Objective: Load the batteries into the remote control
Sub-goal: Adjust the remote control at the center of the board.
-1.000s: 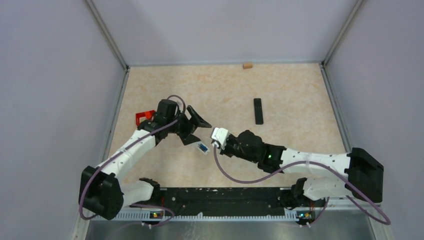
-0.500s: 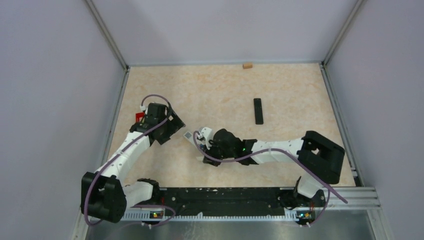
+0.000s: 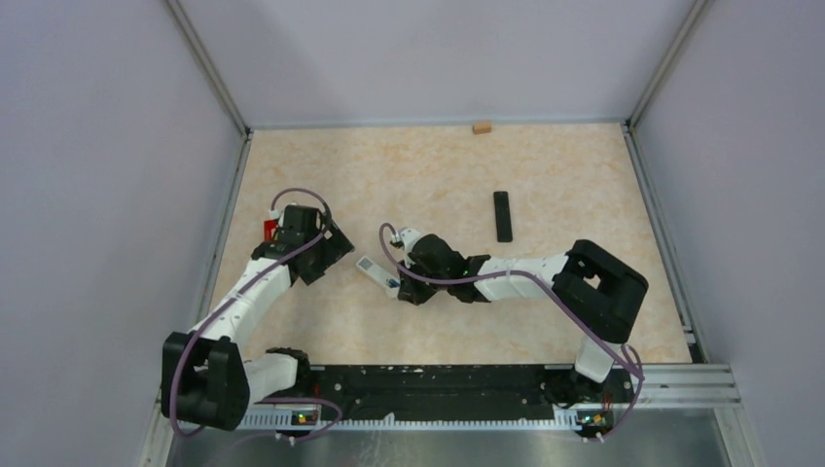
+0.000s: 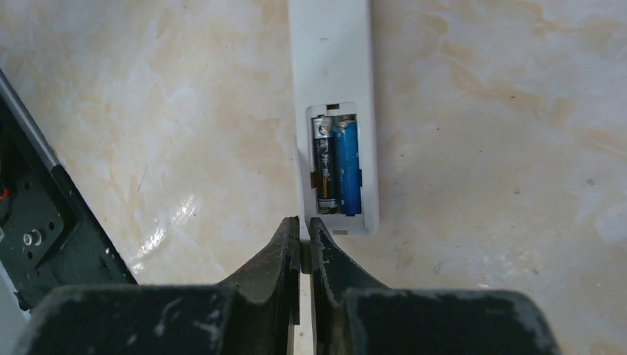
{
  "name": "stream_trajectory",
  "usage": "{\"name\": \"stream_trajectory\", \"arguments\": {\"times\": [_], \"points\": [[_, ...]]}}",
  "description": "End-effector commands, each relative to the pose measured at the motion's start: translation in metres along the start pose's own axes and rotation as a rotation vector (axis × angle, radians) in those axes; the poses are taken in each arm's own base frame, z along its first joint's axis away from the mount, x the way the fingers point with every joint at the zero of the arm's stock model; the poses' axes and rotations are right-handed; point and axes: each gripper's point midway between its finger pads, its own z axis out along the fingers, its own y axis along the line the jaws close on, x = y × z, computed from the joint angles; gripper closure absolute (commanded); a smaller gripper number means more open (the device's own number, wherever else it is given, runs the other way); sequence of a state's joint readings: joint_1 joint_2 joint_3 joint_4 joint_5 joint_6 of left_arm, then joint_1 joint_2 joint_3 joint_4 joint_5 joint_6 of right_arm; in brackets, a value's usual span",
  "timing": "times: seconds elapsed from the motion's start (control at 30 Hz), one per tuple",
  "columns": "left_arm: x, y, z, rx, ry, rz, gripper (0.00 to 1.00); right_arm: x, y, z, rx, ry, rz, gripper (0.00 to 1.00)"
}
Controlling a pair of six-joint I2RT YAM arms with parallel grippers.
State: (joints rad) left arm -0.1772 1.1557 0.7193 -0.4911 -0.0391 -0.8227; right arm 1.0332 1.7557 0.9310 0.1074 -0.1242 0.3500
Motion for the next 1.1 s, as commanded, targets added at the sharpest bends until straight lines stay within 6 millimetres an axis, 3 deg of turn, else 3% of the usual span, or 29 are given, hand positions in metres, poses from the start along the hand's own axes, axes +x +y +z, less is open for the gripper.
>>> {"name": "stream_trajectory", "arguments": {"times": [0.0,0.17,0.33,0.4,0.5,0.73,0.83,1.07], "points": [[-0.001,-0.006,0.008,0.042,-0.001,0.01,0.06,-0.015,-0.027,-0.006,0.092,-0.04,0.063,1.0],[0.011,-0.02,0.009,0.12,0.074,0.022,0.06,-0.013,-0.035,-0.006,0.118,-0.012,0.095,1.0],[0.019,-0.013,0.014,0.107,0.092,0.015,0.06,-0.017,-0.044,-0.012,0.167,-0.019,0.111,1.0],[0.02,-0.011,0.014,0.101,0.092,0.014,0.06,-0.015,-0.039,-0.015,0.127,-0.011,0.062,1.0],[0.019,-0.011,0.014,0.1,0.091,0.014,0.06,-0.008,-0.025,-0.017,0.029,0.026,-0.042,1.0],[0.016,-0.013,0.014,0.104,0.085,0.015,0.05,0.02,-0.024,-0.025,-0.017,0.156,-0.158,1.0],[0.018,-0.012,0.015,0.101,0.091,0.012,0.05,0.021,-0.029,-0.027,0.014,0.161,-0.159,1.0],[0.019,-0.012,0.014,0.107,0.093,0.008,0.05,0.013,-0.063,-0.033,0.244,0.132,-0.049,1.0]]}}
